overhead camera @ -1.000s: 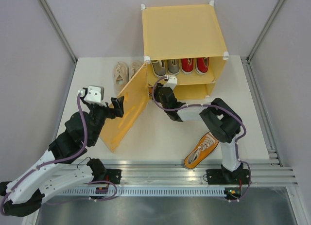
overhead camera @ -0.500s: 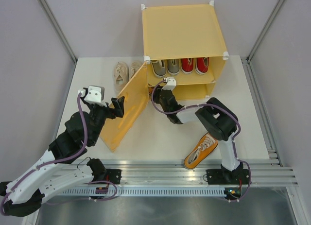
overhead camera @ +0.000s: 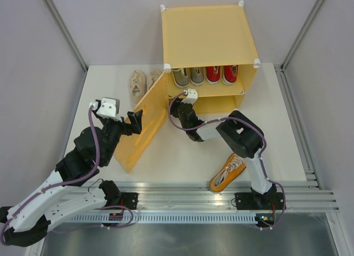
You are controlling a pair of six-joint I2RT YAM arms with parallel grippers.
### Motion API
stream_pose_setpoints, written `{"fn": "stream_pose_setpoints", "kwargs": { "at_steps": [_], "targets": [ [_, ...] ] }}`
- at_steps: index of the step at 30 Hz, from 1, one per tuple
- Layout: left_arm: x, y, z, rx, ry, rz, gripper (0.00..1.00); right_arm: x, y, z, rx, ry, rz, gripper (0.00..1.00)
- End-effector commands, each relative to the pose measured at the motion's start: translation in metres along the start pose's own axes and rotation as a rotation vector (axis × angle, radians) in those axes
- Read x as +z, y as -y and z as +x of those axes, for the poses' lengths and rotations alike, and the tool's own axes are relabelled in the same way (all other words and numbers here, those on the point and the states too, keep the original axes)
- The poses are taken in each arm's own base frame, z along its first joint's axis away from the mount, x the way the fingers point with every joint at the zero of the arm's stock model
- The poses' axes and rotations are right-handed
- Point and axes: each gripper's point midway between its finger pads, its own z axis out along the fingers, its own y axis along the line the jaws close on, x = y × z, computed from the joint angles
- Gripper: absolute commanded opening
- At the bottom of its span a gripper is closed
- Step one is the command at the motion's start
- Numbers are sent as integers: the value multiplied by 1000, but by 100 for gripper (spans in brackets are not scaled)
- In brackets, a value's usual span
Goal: Place and organize the shoes in the shoe cabinet
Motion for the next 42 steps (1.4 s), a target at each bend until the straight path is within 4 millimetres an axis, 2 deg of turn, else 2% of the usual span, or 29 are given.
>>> {"fn": "stream_pose_setpoints", "kwargs": {
  "at_steps": [1,5,8,9,11,12,14,15,16,22,27,28,29,30,32,42],
  "targets": [
    [1,5,0,-5,-12,20,90,11,-15,-20,40,79,9,63],
    [1,5,1,-3,-15,21,90,18,-11,-18,29,80,58,63],
    [1,5,0,-8,-11,25,90,21,-9,-16,29,84,76,52],
    [0,5,-1,-10,-9,26,90,21,-7,-15,28,82,83,42],
    [0,4,-1,-11,-8,25,90,18,-5,-17,34,91,86,33],
    [0,5,-1,-10,-9,28,90,15,-2,-16,34,91,88,23],
    [-1,5,-1,-12,-8,29,90,12,0,-21,42,105,91,13],
    [-1,5,-1,-11,-9,29,90,9,3,-21,38,105,93,4],
    [-1,5,-1,-10,-9,31,90,7,3,-22,38,107,94,1],
    [-1,5,-2,-14,-8,32,90,-6,12,-32,50,132,101,1],
    [0,6,-1,-12,-10,31,90,-18,9,-46,119,165,49,1],
    [0,6,-1,-12,-10,32,90,-19,5,-46,125,158,22,4],
    [-1,6,-1,-13,-9,32,90,-20,1,-51,136,171,4,12],
    [0,6,-1,-12,-10,32,90,-21,-2,-55,139,176,-12,35],
    [0,6,-1,-12,-10,32,90,-21,-10,-57,150,177,-43,51],
    [-1,7,-2,-17,-8,38,90,-1,-30,-58,216,185,-86,57]
  ]
}}
